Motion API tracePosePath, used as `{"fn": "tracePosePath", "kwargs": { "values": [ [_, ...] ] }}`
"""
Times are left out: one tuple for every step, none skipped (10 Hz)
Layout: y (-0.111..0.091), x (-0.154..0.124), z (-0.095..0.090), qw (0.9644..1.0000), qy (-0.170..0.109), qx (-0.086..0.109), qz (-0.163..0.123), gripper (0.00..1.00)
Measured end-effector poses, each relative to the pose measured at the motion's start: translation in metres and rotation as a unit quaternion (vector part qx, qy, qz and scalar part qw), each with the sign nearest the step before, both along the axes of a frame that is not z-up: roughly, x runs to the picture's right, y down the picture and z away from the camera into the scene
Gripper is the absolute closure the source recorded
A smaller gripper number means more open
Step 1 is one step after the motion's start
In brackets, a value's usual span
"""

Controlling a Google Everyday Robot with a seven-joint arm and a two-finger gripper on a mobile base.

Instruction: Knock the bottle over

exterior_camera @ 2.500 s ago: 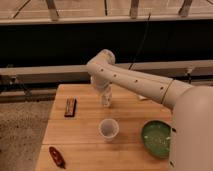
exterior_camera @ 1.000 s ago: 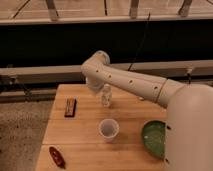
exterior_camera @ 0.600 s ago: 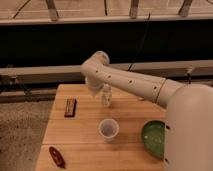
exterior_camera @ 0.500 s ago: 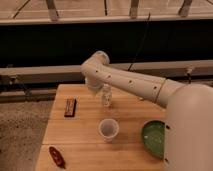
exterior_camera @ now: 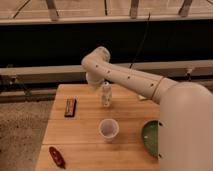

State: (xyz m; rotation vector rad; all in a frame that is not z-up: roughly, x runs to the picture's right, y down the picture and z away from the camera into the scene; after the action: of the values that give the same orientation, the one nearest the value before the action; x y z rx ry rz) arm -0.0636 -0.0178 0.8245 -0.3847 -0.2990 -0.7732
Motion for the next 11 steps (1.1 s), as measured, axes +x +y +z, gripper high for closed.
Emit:
{"fn": "tracePosePath", "kwargs": {
  "values": [
    [-0.005, 0.005, 0.005, 1.0000, 0.006, -0.002, 0.002, 1.00],
    [-0.009, 0.008, 0.010, 0.9999, 0.012, -0.003, 0.004, 1.00],
    [-0.013, 0.011, 0.014, 0.9999, 0.015, -0.003, 0.006, 1.00],
    [-0.016, 0.013, 0.020, 0.9998, 0.020, -0.003, 0.007, 1.00],
    [-0.018, 0.018, 0.025, 0.9996, 0.028, -0.005, 0.008, 1.00],
    [-0.021, 0.023, 0.027, 0.9994, 0.033, -0.004, 0.010, 1.00],
    [-0.023, 0.026, 0.030, 0.9992, 0.038, -0.004, 0.010, 1.00],
    [-0.024, 0.029, 0.032, 0.9991, 0.042, -0.004, 0.009, 1.00],
    [-0.025, 0.033, 0.033, 0.9989, 0.047, -0.005, 0.008, 1.00],
    [-0.022, 0.043, 0.034, 0.9983, 0.057, -0.009, 0.004, 1.00],
    [-0.020, 0.052, 0.035, 0.9979, 0.064, -0.013, 0.001, 1.00]
  ]
}}
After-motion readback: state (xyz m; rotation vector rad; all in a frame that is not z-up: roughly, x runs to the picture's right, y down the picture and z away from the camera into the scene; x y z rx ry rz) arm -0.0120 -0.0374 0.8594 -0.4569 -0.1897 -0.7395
